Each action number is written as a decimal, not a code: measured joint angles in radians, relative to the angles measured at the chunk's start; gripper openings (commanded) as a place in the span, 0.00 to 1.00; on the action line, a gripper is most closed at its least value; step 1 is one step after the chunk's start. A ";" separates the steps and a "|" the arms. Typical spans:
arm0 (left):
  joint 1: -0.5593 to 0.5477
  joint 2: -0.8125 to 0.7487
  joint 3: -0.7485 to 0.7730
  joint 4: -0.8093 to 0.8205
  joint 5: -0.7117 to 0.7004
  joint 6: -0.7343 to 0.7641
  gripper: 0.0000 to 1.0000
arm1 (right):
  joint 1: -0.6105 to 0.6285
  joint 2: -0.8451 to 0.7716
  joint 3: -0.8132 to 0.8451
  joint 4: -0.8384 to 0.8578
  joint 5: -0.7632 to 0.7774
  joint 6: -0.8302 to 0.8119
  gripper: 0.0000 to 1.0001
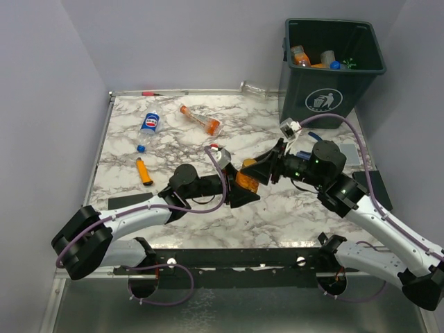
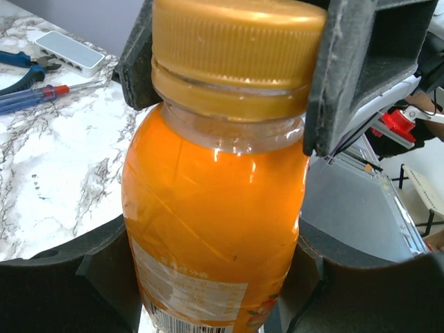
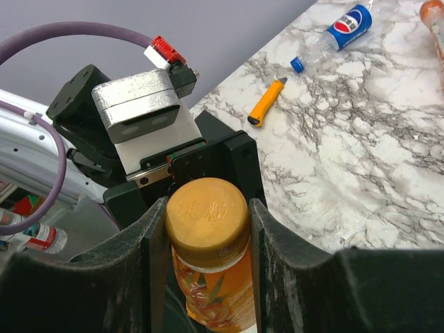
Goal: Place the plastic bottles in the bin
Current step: Place the plastic bottle in the trash bin, then pick up the plastic bottle from the corner of the board.
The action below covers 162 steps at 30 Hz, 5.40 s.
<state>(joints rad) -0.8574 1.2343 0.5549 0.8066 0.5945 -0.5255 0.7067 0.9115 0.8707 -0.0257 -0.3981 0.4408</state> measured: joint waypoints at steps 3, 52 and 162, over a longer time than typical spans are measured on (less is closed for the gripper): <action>0.003 -0.005 -0.010 -0.001 -0.003 -0.006 0.29 | 0.000 0.027 0.023 -0.027 -0.011 0.000 0.55; 0.004 -0.401 -0.110 -0.260 -0.810 0.175 0.99 | -0.268 0.490 1.017 0.137 1.077 -0.492 0.00; 0.467 0.048 0.476 -0.930 -1.202 0.219 0.99 | -0.201 -0.043 -0.378 0.166 0.131 0.269 0.85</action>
<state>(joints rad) -0.3901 1.2827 1.0309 -0.1238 -0.6079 -0.3069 0.5053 0.8684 0.4927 0.1406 -0.2672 0.7101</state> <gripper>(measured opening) 0.991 0.862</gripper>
